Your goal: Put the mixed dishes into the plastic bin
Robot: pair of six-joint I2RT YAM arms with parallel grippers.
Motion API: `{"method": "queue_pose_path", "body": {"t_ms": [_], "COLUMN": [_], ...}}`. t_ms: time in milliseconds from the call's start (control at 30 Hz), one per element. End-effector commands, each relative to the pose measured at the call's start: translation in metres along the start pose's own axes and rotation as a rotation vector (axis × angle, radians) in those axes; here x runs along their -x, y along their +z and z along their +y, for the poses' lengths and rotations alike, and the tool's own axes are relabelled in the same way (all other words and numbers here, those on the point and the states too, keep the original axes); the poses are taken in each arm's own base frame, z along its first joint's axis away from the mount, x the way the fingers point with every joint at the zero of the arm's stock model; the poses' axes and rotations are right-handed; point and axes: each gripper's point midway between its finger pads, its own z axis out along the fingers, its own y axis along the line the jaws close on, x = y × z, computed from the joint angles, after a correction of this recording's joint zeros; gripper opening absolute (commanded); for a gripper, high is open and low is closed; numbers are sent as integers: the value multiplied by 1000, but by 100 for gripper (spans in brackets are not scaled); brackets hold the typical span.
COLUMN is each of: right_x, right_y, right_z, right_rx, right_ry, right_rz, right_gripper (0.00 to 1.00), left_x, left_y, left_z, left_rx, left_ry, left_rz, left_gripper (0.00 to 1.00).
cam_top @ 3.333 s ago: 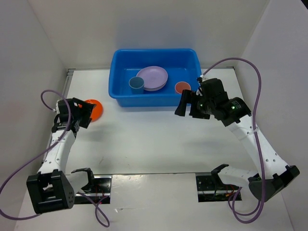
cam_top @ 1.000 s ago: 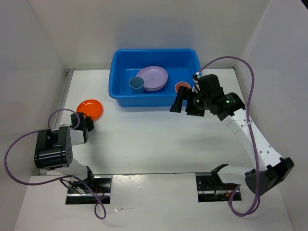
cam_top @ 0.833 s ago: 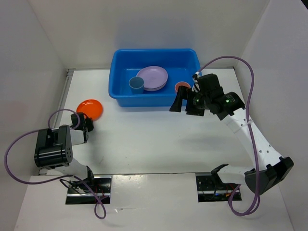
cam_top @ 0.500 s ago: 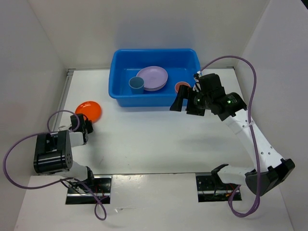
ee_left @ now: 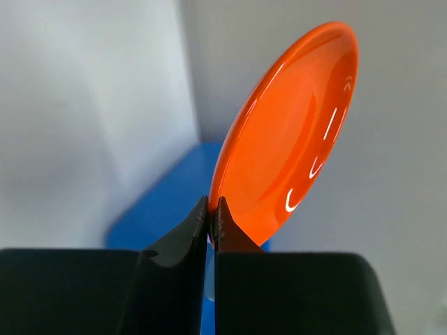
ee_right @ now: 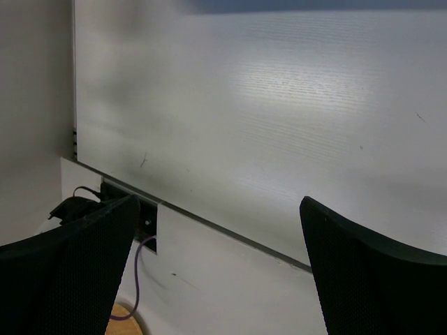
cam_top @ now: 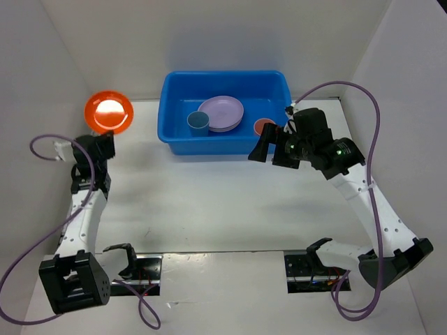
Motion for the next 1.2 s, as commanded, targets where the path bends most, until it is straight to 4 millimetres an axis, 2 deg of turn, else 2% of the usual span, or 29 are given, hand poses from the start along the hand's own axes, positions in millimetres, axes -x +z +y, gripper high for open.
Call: {"method": "queue_pose_path", "body": {"t_ms": [0,33,67,100,167,200,233,267,300,333,367,400,467,500,600,633,667,700,733,767,800,833,867,900,933,967,1000,1033,1167], "right_x": [8,10,10,10,15,17,20,20,19,19,19,19,19,21,19,19,19,19,20,21,19,19,19,19,17,17,17,17,15], "right_y": [-11,-10,-10,-10,-18,-21,-21,-21,-22,-22,-22,-22,-22,-24,-24,-24,-24,-24,-24,-27,-24,-24,-24,-24,-21,-21,-21,-18,-18], "right_z": [7,9,9,9,15,17,19,19,21,21,21,21,21,23,22,22,22,22,21,22,17,17,17,17,15,15,15,14,13], "right_rx": [33,39,39,39,69,80,88,88,97,97,97,97,97,102,98,98,98,98,91,96,83,83,83,83,78,78,78,73,67], "right_ry": [-5,-7,-7,-7,-9,-13,-6,-6,-6,-6,-6,-6,3,1,12,12,12,12,22,20,28,28,28,28,30,30,30,32,34], "right_rz": [-49,-58,-58,-58,-101,-115,-126,-126,-120,-120,-120,-120,-120,-127,-119,-119,-119,-119,-124,-131,-126,-126,-126,-126,-119,-118,-118,-111,-104], "right_gripper": [100,100,100,100,100,100,100,100,100,100,100,100,100,100,100,100,100,100,100,100,100,100,100,100,100,100,100,100,100], "left_x": [-9,-22,-34,-50,-77,-92,-113,-126,-145,-156,-178,-199,-222,-242,-266,-274,-284,-294,-295,-308,-317,-326,-328,-342,-347,-357,-361,-363,-376], "left_y": [-19,-9,-16,-2,1,14,6,8,22,18,15,28,32,36,55,53,71,72,77,89,89,99,102,96,107,104,101,114,125], "left_z": [-101,-104,-135,-132,-141,-135,-156,-158,-146,-168,-165,-152,-146,-149,-130,-147,-126,-124,-137,-121,-118,-100,-114,-112,-91,-89,-97,-82,-78], "left_rx": [-247,-248,-322,-304,-325,-303,-355,-362,-320,-371,-373,-344,-322,-335,-284,-319,-268,-259,-280,-249,-245,-205,-230,-238,-184,-183,-192,-154,-140], "left_ry": [164,212,235,256,296,311,334,380,412,438,489,517,563,602,675,683,714,721,728,739,747,770,765,782,808,815,835,861,898], "left_rz": [109,163,241,302,390,420,466,487,526,544,587,635,689,715,714,715,736,752,735,741,745,747,738,760,771,787,777,759,763], "left_gripper": [0,0,0,0,0,0,0,0,0,0,0,0,0,0,0,0,0,0,0,0,0,0,0,0,0,0,0,0,0]}}
